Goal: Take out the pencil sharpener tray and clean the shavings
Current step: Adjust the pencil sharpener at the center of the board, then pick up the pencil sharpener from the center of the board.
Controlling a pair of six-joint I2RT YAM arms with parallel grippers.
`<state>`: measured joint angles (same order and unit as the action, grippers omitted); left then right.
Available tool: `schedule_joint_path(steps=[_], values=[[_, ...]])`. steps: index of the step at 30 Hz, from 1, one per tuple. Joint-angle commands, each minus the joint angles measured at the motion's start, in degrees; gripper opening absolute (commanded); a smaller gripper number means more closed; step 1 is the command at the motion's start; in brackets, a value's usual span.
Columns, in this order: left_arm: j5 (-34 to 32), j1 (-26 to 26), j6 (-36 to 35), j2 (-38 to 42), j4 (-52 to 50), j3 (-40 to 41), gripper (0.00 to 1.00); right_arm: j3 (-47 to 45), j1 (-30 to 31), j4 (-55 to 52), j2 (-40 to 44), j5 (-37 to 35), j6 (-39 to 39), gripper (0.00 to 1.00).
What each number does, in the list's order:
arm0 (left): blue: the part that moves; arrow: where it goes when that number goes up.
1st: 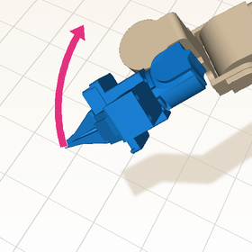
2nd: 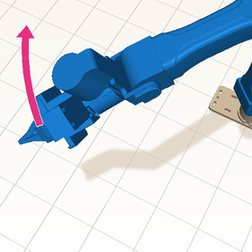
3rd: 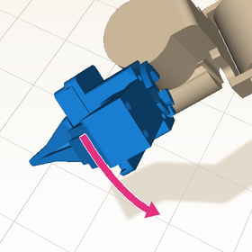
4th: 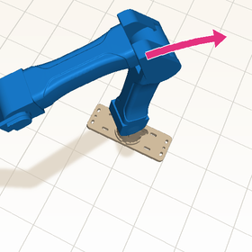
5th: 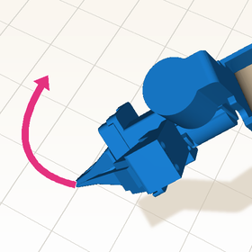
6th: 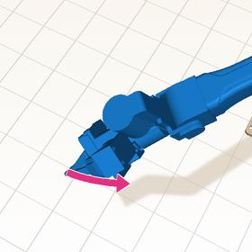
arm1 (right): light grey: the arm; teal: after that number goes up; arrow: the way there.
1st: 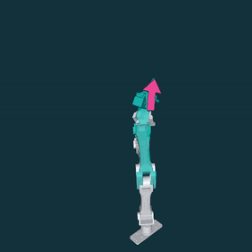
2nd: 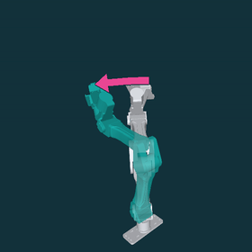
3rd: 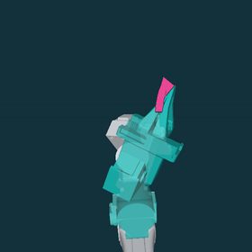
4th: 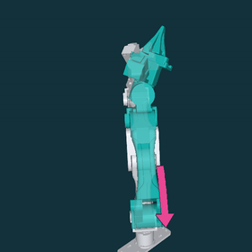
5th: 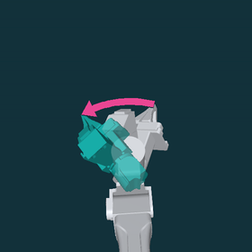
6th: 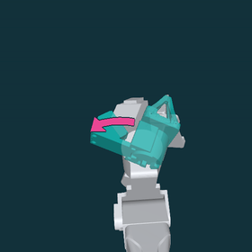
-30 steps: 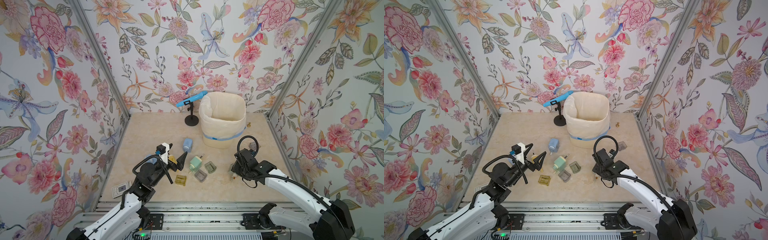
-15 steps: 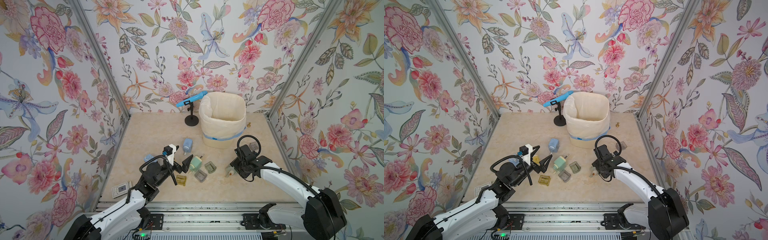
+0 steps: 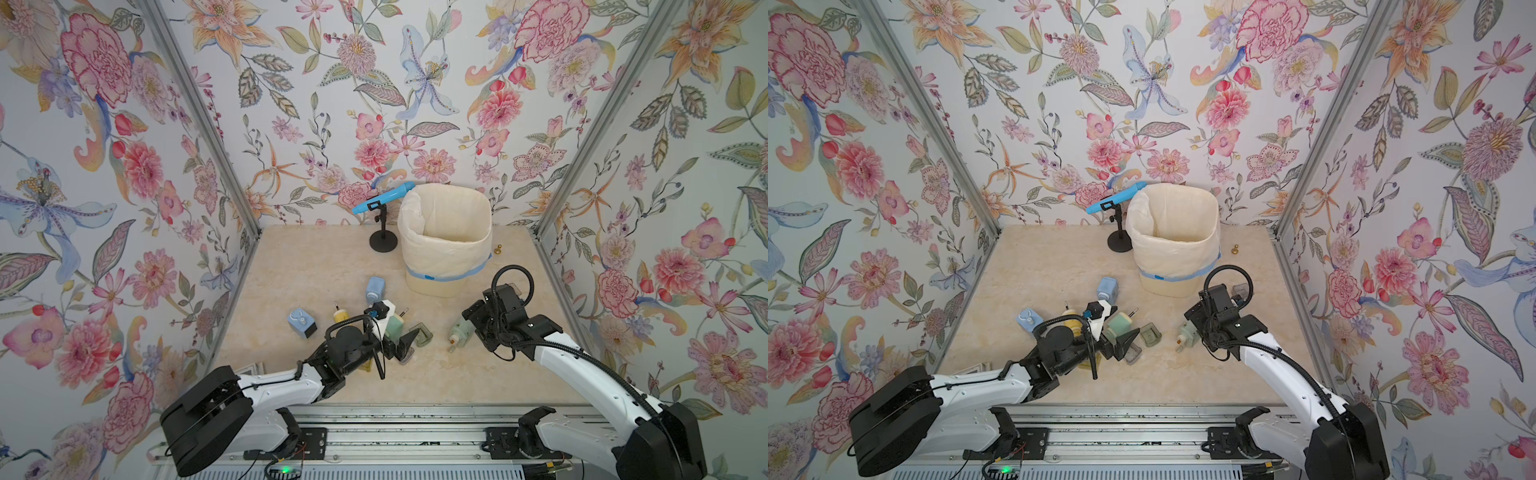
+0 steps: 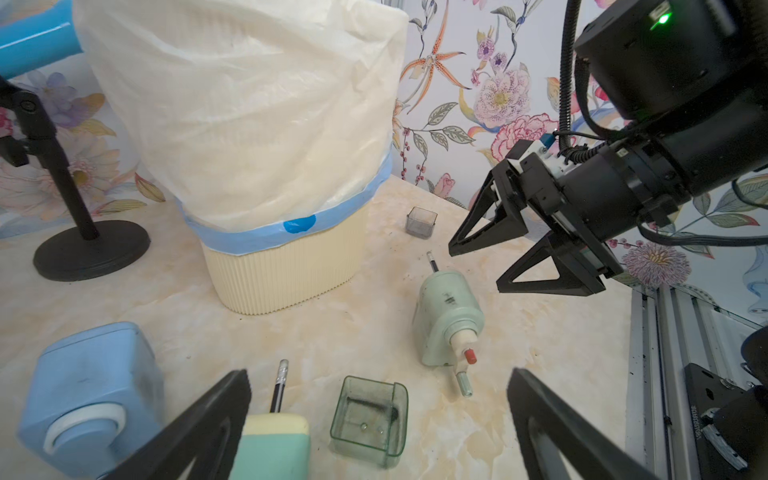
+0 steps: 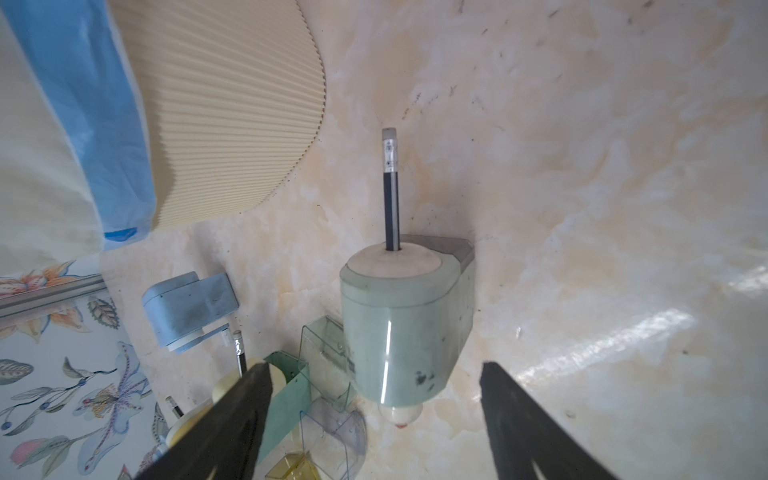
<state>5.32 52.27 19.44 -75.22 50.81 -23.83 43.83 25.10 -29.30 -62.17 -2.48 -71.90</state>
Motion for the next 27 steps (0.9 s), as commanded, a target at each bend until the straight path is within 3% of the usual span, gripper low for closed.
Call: schedule_joint_path(steps=[1,5,10,15,18,22,27], values=[[-4.0,4.3,1.5,-4.7,8.0,-3.6,1.00,-2.6,-1.8,-2.7,4.8,-0.7,2.1,0.82],[-12.8,9.9,4.3,-13.5,10.7,-8.6,1.00,-5.4,-7.1,-5.7,13.6,-2.2,5.5,0.82],[-22.4,16.3,2.0,-25.9,30.9,-9.0,1.00,-7.6,-18.1,-6.3,23.3,1.4,10.8,0.84],[-25.0,18.5,1.0,-36.8,31.1,-17.9,1.00,-6.8,-28.4,-6.7,26.3,9.2,16.7,0.84],[-27.7,19.3,-0.7,-42.3,36.2,-20.8,1.00,-5.1,-27.2,-6.9,26.4,8.4,18.3,0.86],[-30.5,19.7,-0.3,-45.2,27.9,-26.8,1.00,-4.2,-26.6,-6.8,27.6,8.1,18.4,0.86],[-33.3,19.8,1.1,-49.1,26.0,-30.8,1.00,-4.3,-25.8,-6.8,28.6,7.8,18.3,0.88]])
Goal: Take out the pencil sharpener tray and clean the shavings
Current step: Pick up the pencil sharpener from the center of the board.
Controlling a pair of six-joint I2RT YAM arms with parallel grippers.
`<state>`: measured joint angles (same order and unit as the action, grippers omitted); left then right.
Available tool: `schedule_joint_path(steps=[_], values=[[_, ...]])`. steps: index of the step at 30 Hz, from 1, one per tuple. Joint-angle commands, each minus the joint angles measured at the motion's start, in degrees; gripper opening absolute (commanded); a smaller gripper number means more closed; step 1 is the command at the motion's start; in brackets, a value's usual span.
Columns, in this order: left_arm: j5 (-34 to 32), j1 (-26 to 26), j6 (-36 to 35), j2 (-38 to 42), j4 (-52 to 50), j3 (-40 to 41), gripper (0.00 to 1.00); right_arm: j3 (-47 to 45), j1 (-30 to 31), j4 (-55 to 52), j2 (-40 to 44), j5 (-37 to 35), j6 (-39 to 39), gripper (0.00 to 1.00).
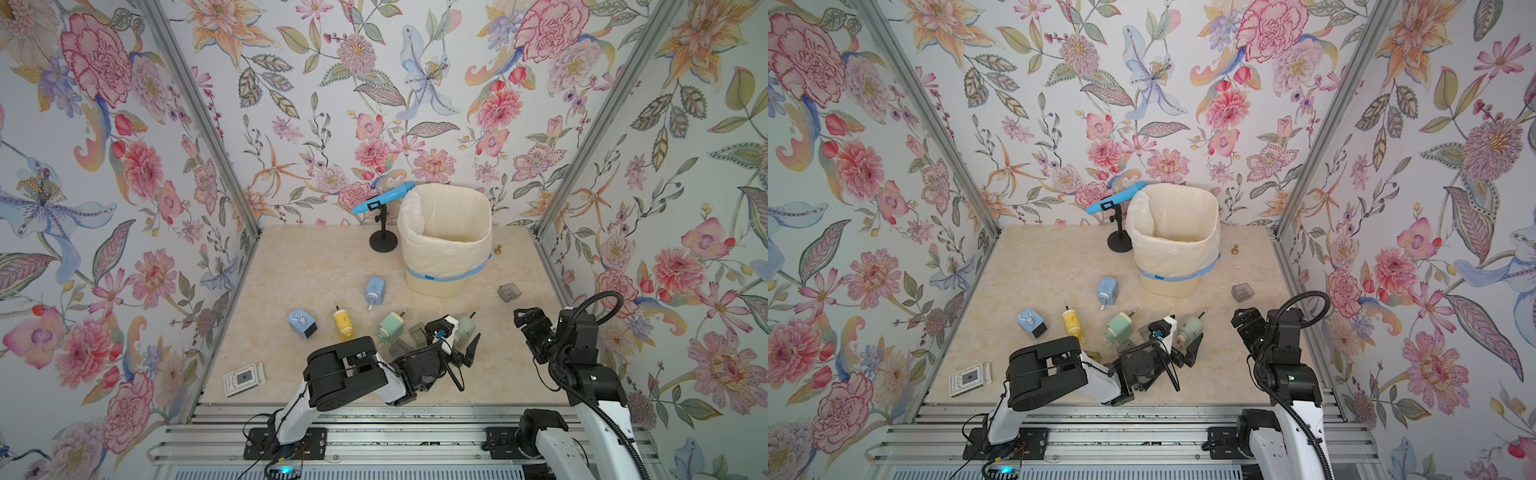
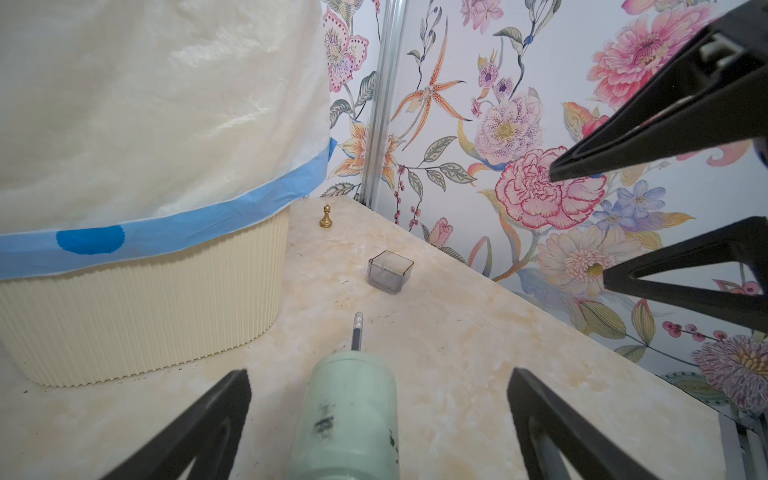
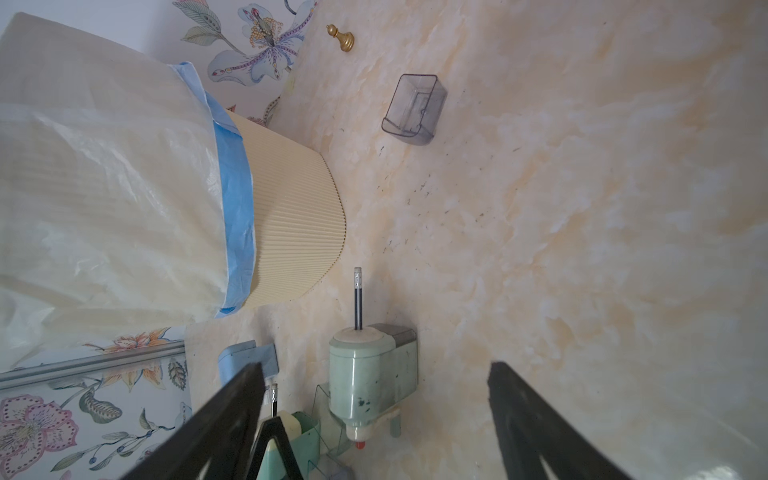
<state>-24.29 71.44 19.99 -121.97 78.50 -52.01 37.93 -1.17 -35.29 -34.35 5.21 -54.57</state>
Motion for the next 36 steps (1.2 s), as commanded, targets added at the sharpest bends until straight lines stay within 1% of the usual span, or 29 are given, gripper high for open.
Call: schedule_joint_path(steps=[1,3,8,12,16,24,28,29,31,33,36], values=[[-4.3,0.7,1.0,-2.7,-2.4,-3.1,1.00,1.7,0.6,-0.9,0.9,0.1,0.8,0.89],[-6.1,0.7,2.4,-3.3,-5.1,-4.2,1.00,1.7,0.7,-0.8,1.0,0.4,0.6,0.89],[-6.2,0.7,3.6,-4.7,-9.5,-6.4,0.96,2.1,0.8,-0.8,1.1,0.4,0.3,0.90],[-5.4,0.3,5.3,-7.0,-8.9,-7.1,0.96,2.3,0.8,-0.8,1.1,0.5,0.1,0.90],[-4.8,0.2,5.1,-9.2,-8.2,-8.6,0.92,2.5,0.8,-0.8,1.3,0.5,0.0,0.91],[-4.0,-0.5,3.6,-11.7,-5.3,-9.8,0.78,3.2,0.7,-0.3,1.5,1.0,-0.2,0.91],[-2.2,-0.9,3.7,-12.4,-5.1,-10.4,0.67,3.1,0.7,-0.2,1.7,1.3,-0.3,0.91],[-1.7,-1.1,4.0,-12.4,-5.1,-10.4,0.63,3.0,0.7,-0.2,1.8,1.3,-0.4,0.91],[-1.2,-1.3,4.1,-12.5,-4.7,-10.4,0.59,3.1,0.7,0.1,1.9,1.5,-0.4,0.91],[-0.9,-1.4,4.3,-12.6,-4.7,-10.5,0.57,3.0,0.8,0.1,1.9,1.5,-0.5,0.91],[-1.4,-1.8,5.4,-12.7,-4.7,-10.1,0.57,3.0,0.6,0.2,2.0,1.7,-0.5,0.91]])
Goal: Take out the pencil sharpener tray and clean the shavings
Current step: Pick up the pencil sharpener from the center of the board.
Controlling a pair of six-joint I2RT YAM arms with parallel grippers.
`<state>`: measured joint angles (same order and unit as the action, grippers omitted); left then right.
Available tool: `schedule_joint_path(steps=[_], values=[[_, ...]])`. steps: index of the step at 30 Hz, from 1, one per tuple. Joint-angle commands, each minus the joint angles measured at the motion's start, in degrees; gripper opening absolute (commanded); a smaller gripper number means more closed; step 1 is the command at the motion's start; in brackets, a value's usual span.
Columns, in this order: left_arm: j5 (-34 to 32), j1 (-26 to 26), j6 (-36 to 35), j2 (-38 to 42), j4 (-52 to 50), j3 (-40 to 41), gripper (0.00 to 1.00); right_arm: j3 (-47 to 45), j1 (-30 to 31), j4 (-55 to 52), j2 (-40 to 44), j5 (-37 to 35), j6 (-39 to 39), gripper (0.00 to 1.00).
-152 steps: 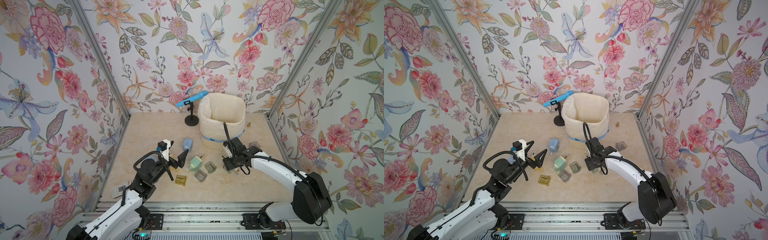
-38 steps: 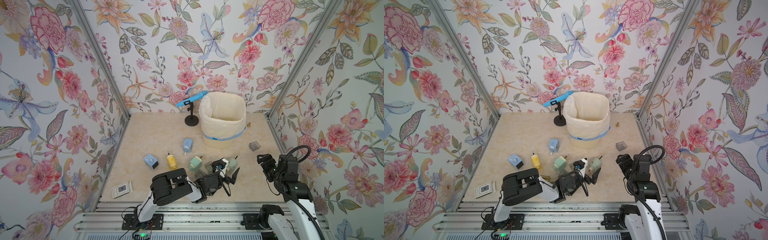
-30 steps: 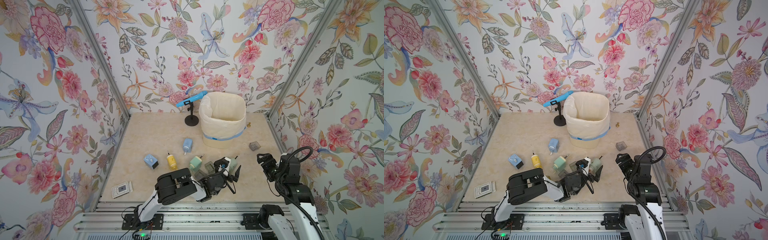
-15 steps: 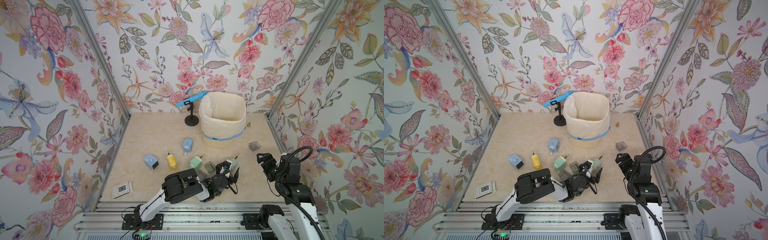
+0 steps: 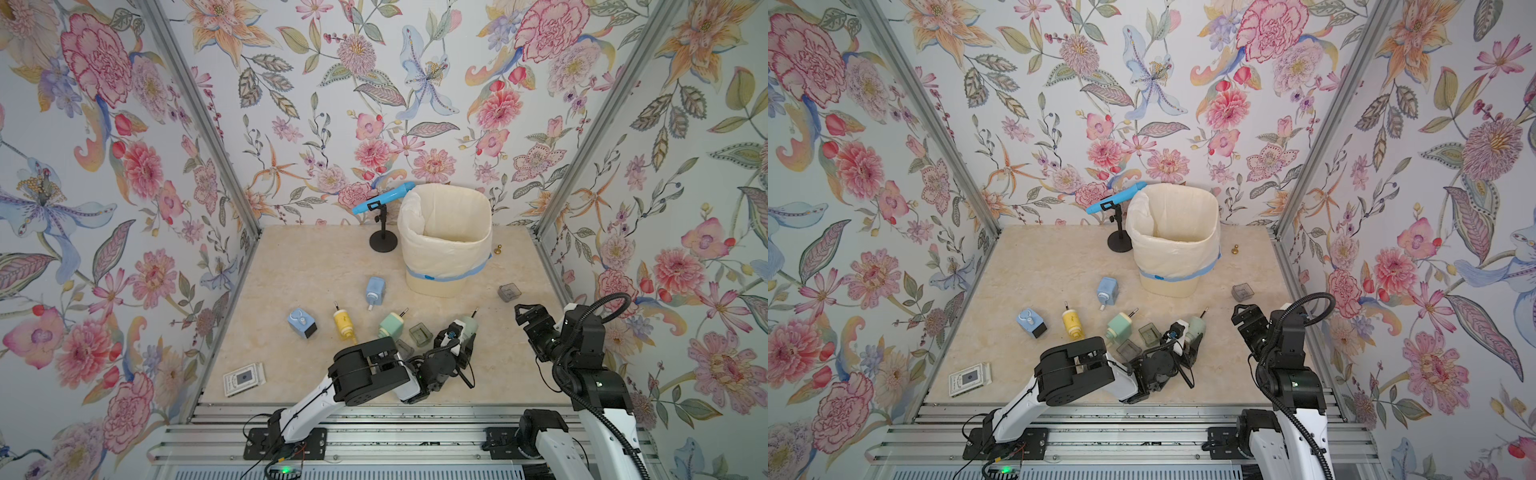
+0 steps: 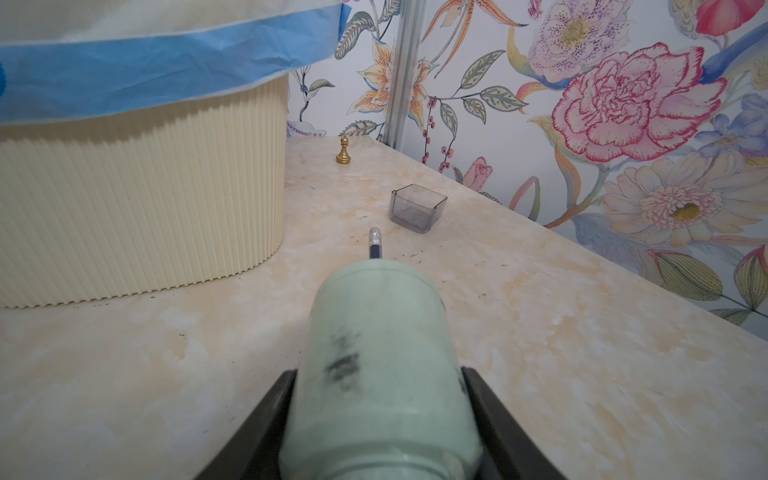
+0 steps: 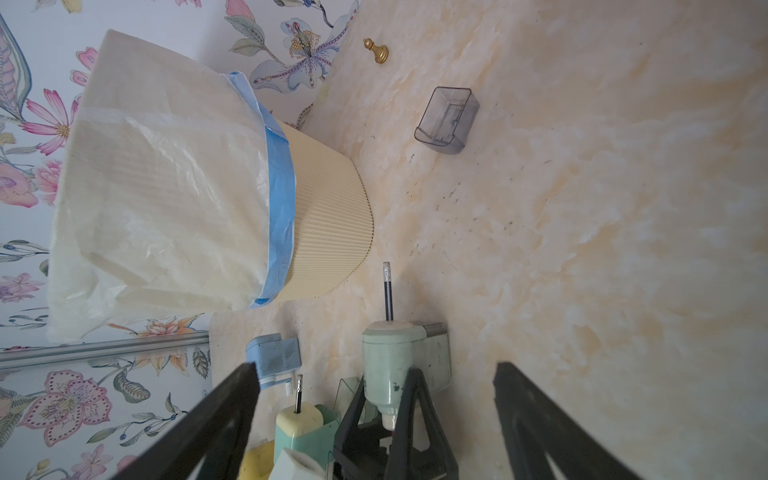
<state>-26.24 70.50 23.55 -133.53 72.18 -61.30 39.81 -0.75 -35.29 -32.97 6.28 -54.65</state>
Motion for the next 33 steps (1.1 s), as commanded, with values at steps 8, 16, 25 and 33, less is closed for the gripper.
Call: schedule_joint_path(steps=[8,16,25,33], values=[[5.6,-1.7,-0.9,2.1,3.6,1.2,0.39,0.5,0.0,0.6,1.3,0.4,1.2,0.91],[16.1,-2.9,-8.5,12.5,-1.1,6.7,0.30,2.0,-0.2,3.6,0.0,3.5,6.8,0.91],[38.8,-8.4,-11.3,33.3,-12.1,17.1,0.29,12.2,-0.8,8.0,-7.2,13.9,22.6,0.93],[53.2,-19.0,-9.6,56.7,-33.1,18.1,0.25,20.3,0.8,11.4,-9.6,25.5,34.0,0.93]])
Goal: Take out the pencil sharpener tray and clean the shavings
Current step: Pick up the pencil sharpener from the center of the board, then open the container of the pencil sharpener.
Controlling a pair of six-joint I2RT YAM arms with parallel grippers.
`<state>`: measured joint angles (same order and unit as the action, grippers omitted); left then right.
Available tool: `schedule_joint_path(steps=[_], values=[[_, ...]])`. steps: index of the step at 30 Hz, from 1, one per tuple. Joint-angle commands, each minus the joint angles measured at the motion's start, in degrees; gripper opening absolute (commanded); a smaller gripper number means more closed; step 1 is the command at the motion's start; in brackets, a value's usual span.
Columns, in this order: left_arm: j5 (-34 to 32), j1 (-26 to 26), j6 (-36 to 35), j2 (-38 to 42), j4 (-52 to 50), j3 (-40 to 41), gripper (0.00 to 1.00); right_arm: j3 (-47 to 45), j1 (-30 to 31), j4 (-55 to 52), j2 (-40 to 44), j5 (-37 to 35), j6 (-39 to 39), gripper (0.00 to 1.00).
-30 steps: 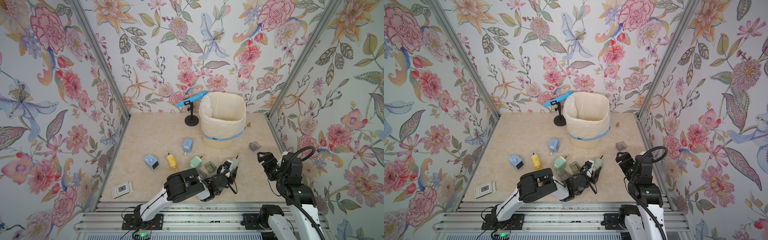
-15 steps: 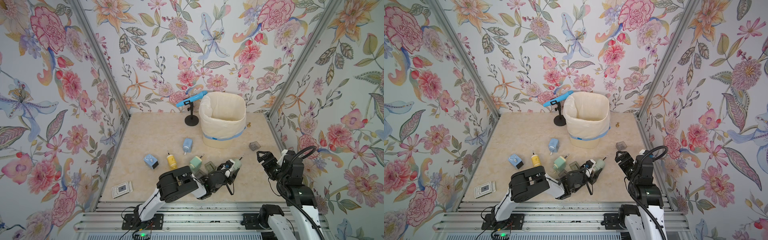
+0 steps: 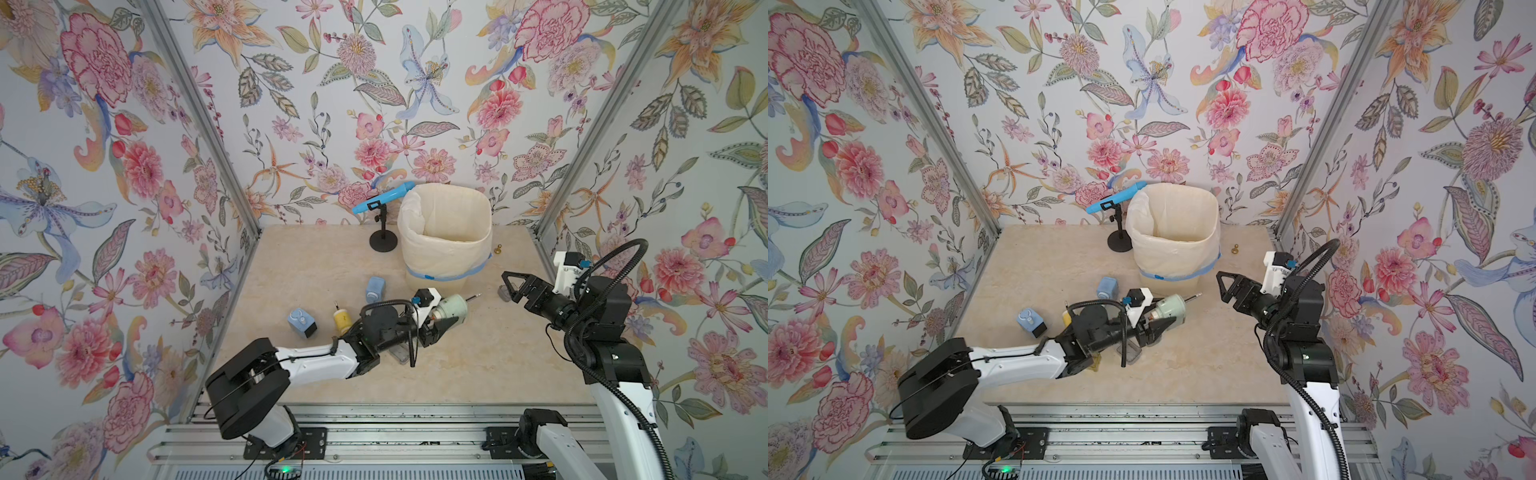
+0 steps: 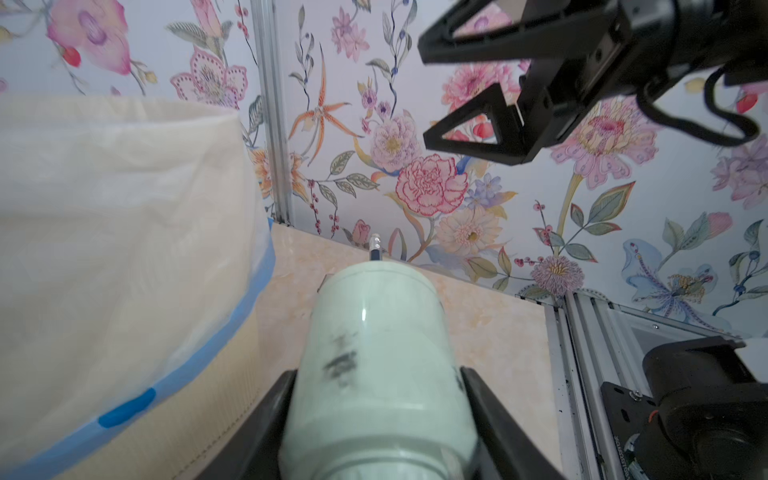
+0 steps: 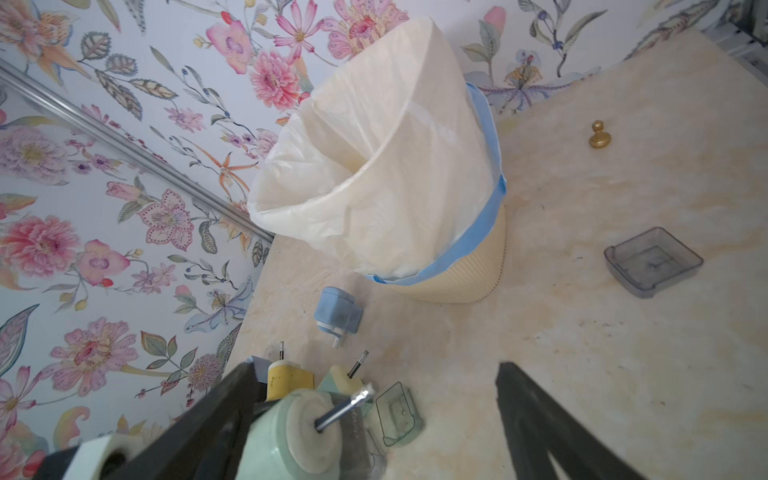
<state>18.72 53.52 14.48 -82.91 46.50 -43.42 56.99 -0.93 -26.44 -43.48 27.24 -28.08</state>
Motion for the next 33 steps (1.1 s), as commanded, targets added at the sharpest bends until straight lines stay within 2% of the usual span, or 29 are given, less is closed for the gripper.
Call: schedule_joint_path(steps=[1,4,6,8,11,15,18,22,29,31,33], values=[[8.3,-2.9,-0.8,8.6,-10.1,-0.1,0.27,3.8,1.4,2.6,0.7,5.0,8.3,0.93],[12.1,-6.6,1.6,13.9,-15.8,-1.3,0.30,2.9,2.2,5.8,0.2,9.6,9.1,0.93],[16.0,-9.0,3.3,16.1,-19.5,-2.9,0.29,0.4,2.4,11.1,0.2,15.8,8.6,0.93],[21.1,-10.9,4.3,17.7,-23.8,-5.2,0.24,-2.5,3.1,16.9,0.2,22.8,8.5,0.93],[26.1,-13.0,6.6,20.0,-27.7,-8.0,0.24,-4.1,4.6,21.4,0.3,28.5,8.1,0.93],[30.5,-17.4,10.8,23.9,-28.6,-9.7,0.24,-3.0,5.8,22.5,0.1,37.1,8.0,0.92],[33.3,-20.5,13.0,26.2,-28.8,-10.6,0.26,-2.6,9.2,21.0,-0.6,42.0,9.0,0.92],[37.2,-22.6,16.4,26.5,-29.0,-12.2,0.24,-1.6,14.0,16.1,-2.6,39.5,13.6,0.91],[39.7,-22.7,20.7,27.5,-25.1,-12.5,0.24,-0.8,27.5,17.4,-5.9,26.1,21.6,0.93],[40.2,-22.6,23.1,27.8,-22.4,-11.8,0.24,-1.0,30.2,19.3,-6.2,22.4,23.3,0.93],[40.5,-22.7,24.5,28.0,-20.9,-11.4,0.23,-1.3,30.8,21.9,-6.6,21.8,23.4,0.93]])
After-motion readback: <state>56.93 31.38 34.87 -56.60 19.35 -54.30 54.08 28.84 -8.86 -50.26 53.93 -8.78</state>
